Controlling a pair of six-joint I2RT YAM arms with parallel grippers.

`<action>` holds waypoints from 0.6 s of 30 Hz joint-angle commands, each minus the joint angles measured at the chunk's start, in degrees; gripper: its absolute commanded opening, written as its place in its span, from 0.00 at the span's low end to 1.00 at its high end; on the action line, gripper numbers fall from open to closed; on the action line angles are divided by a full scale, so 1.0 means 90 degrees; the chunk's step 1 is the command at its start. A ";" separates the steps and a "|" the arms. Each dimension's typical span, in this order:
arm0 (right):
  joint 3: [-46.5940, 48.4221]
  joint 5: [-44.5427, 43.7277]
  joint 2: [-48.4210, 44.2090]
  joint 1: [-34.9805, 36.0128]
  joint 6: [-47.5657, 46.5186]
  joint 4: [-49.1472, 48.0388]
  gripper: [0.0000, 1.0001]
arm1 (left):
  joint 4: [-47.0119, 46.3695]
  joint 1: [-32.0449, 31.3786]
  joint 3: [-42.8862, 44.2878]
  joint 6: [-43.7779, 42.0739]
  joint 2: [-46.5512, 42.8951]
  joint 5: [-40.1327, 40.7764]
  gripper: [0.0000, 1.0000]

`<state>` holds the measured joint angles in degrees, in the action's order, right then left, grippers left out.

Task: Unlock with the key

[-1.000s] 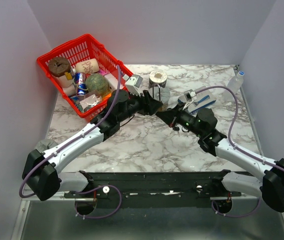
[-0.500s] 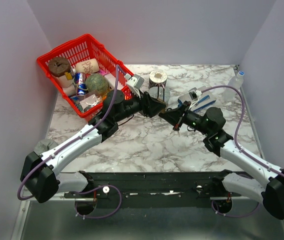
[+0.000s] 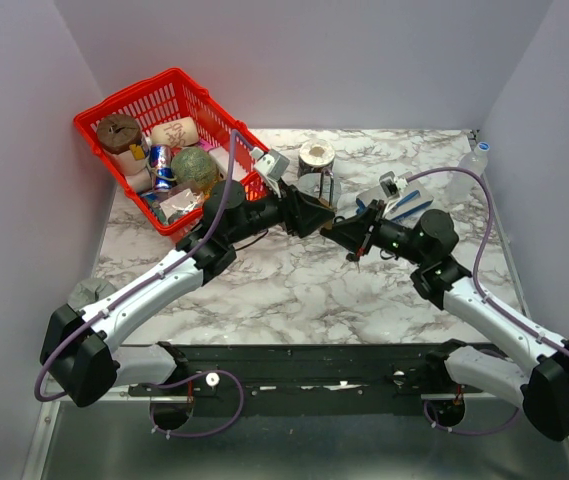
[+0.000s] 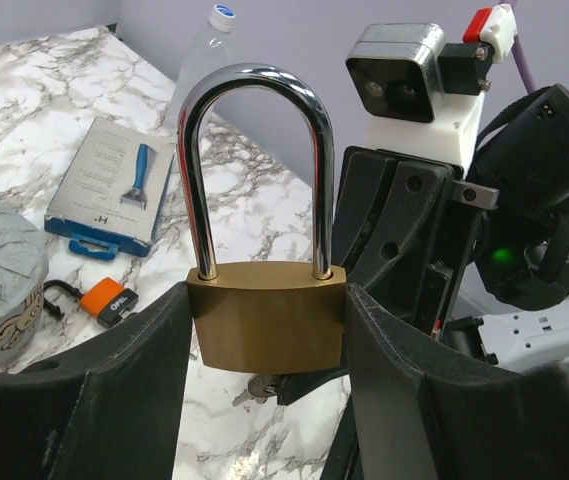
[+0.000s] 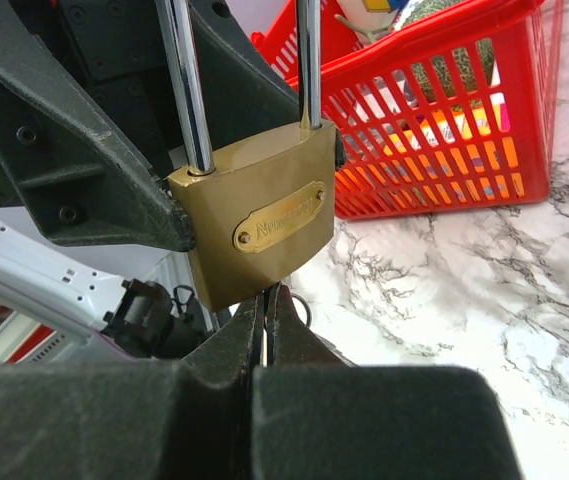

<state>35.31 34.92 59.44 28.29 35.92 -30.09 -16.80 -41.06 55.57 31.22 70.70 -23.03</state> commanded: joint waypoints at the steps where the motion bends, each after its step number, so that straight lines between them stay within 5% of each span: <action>1: 0.0501 -0.0091 -0.0022 -0.0272 0.0159 -0.1052 0.01 | 0.0138 -0.0252 -0.0188 0.0154 -0.0111 -0.1582 0.00; 18: 0.0403 0.0671 0.0212 -0.0546 0.0599 -0.1794 0.01 | -0.0458 -0.0252 -0.0354 0.0369 -0.0218 -0.2129 0.00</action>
<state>35.46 44.31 60.88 24.95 40.07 -35.51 -21.80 -40.86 54.41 31.68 70.39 -27.66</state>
